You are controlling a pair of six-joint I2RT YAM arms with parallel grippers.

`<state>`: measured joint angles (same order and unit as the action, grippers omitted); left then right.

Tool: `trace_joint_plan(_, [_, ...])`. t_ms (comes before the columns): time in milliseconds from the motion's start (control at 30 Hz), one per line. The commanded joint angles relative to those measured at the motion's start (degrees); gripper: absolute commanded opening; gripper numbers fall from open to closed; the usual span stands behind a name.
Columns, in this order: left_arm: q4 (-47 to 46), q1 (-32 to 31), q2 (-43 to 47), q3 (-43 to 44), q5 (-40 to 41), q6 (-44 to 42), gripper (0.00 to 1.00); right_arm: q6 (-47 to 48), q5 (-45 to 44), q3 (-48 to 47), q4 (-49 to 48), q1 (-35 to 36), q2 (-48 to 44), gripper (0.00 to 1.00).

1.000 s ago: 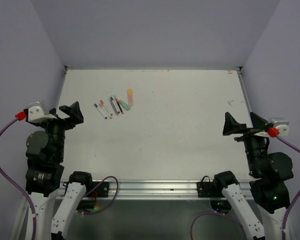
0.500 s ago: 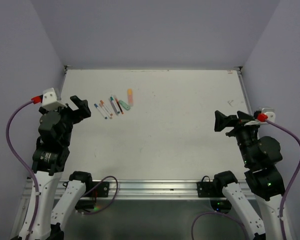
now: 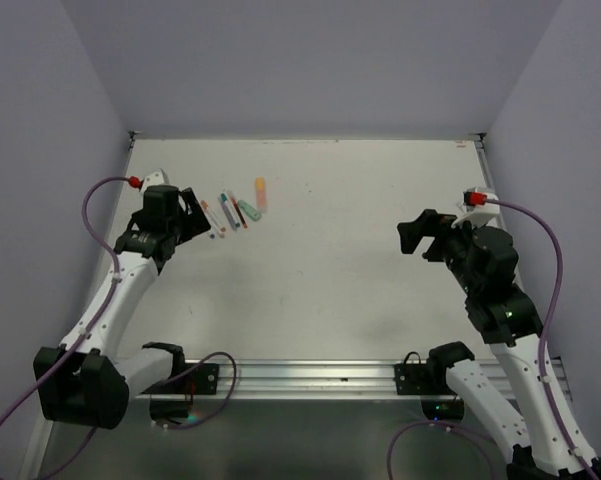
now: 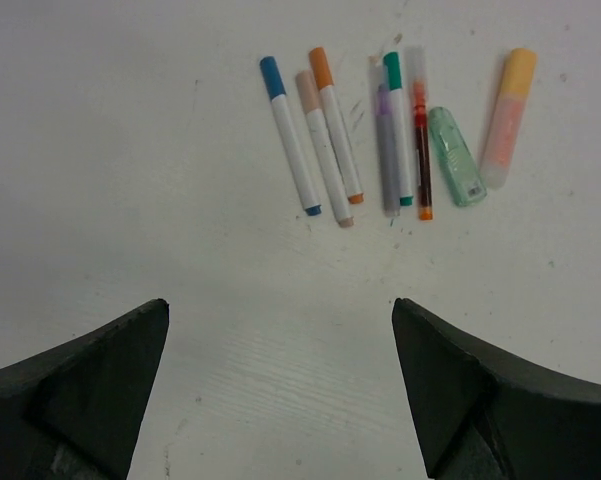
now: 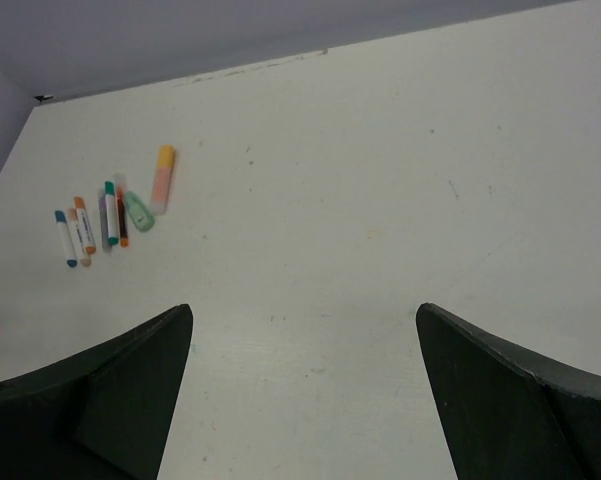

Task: Open the pen caps

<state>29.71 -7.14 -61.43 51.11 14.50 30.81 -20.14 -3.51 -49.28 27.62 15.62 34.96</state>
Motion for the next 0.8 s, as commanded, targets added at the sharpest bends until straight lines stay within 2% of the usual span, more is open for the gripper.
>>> trace_joint_plan(0, [-4.5, 0.8, -5.3, 0.0, 0.2, 4.7, 0.96, -2.4, 1.8, 0.6, -0.6, -0.3, 1.1, 0.99])
trace_joint_plan(200, [-6.3, 2.5, -20.4, 8.3, 0.7, 6.7, 0.93, -2.7, 2.5, 0.8, 0.0, -0.3, 3.4, 0.99])
trace_joint_plan(333, [-4.2, 3.6, -31.4, 15.6, 1.6, 7.8, 0.86, -2.6, 2.6, 1.6, -0.2, -0.3, 4.4, 0.99])
trace_joint_plan(533, [-2.2, 4.9, -41.6, 23.9, 1.6, 10.1, 0.73, -2.4, 2.6, 2.2, -0.5, -0.3, 6.7, 0.99])
trace_joint_plan(767, [-0.2, 6.0, -48.8, 30.7, 2.8, 11.5, 0.58, -2.1, 3.2, 2.7, -2.5, -0.3, 8.9, 0.99])
